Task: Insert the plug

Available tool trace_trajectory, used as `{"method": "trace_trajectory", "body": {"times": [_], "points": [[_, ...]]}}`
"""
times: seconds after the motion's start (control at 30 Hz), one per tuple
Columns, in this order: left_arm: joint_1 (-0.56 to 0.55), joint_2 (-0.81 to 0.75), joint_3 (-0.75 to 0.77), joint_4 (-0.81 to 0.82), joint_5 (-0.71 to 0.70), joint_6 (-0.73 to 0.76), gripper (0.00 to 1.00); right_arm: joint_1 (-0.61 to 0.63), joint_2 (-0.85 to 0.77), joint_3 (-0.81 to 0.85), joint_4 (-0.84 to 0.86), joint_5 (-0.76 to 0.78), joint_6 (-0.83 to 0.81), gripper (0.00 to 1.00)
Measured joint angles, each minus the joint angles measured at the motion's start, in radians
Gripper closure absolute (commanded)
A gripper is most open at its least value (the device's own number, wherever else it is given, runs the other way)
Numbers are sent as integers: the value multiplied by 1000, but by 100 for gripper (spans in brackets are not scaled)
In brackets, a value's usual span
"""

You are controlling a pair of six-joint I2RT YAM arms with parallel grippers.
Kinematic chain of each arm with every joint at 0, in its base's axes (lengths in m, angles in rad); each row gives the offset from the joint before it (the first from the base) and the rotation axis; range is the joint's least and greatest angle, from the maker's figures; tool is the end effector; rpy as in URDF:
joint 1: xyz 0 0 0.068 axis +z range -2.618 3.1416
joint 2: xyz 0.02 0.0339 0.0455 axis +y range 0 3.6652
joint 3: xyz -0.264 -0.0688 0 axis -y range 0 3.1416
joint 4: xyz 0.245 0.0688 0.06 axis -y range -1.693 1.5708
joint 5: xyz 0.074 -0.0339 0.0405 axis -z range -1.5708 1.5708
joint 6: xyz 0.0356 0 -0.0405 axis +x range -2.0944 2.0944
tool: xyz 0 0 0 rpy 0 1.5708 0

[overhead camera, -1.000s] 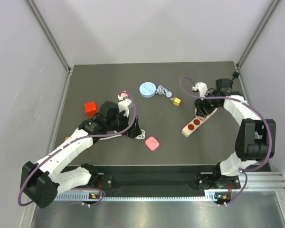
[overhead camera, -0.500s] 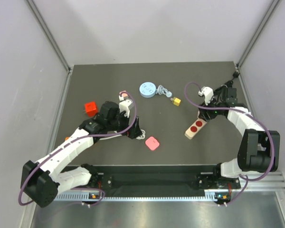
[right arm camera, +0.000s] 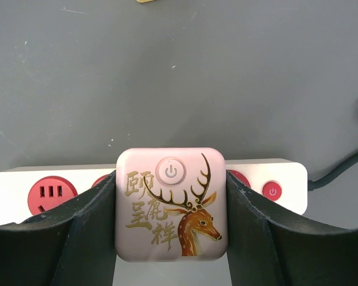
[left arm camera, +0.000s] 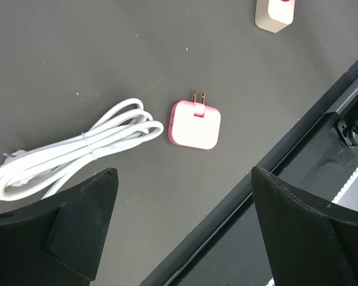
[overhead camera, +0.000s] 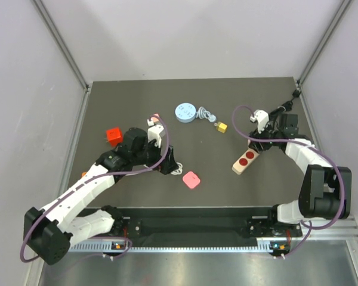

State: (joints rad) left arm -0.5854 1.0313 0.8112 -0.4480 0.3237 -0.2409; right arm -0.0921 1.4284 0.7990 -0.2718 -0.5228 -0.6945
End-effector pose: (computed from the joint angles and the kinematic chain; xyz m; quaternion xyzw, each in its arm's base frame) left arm 0.1781 -0.1316 0.2783 0.2215 0.8629 -0.3056 0.3360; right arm 0.2814 -0.0081 0.1969 -0.3518 0.8461 0.1038 0.3867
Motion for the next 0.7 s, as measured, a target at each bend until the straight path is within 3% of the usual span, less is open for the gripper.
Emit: {"method": "trace_trajectory", "body": {"times": [0.13, 0.2, 0.7], "points": [[-5, -15, 0, 0, -3, 0, 3, 7, -17, -1, -1, 17, 7, 76], [-6, -17, 0, 0, -3, 0, 3, 11, -33, -10, 0, 32, 9, 60], [-8, -28, 0, 0, -11, 0, 3, 4, -87, 27, -106, 181, 63, 22]]}}
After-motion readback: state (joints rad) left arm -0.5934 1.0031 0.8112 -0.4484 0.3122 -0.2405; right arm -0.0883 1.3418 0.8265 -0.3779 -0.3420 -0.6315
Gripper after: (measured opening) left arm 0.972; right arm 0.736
